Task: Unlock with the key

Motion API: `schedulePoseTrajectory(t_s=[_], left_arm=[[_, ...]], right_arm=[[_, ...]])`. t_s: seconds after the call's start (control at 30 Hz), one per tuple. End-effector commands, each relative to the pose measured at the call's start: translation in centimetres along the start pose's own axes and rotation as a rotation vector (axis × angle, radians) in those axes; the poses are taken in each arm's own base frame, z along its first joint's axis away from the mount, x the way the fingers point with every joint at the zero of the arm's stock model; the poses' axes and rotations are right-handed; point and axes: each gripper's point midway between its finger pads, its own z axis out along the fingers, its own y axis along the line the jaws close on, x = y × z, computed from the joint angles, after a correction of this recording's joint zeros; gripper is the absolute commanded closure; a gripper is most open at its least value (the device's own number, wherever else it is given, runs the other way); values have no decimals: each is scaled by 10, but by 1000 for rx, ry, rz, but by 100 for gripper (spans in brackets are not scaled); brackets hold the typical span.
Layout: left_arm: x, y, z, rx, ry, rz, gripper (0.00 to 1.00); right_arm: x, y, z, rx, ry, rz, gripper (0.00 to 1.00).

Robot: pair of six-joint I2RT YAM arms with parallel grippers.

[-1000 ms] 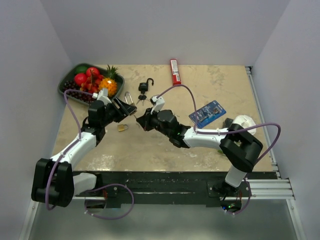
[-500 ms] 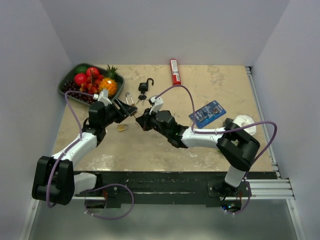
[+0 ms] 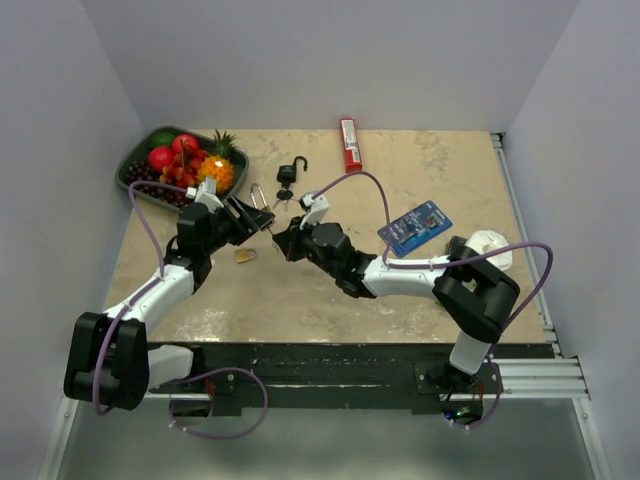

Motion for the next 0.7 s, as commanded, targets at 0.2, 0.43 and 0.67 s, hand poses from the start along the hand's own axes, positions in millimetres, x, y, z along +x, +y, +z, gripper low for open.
schedulePoseTrajectory(t_s=[0.2, 0.43, 0.67], left_arm=[[-9, -26, -3, 107, -25, 23, 100], [-8, -26, -3, 105, -25, 20, 100], [-8, -26, -3, 107, -22, 21, 100]], right_arm=[[-47, 3, -6, 13, -168, 8, 100], [-48, 2, -10, 12, -176, 8, 100], [-48, 6, -9, -3, -181, 5, 100]])
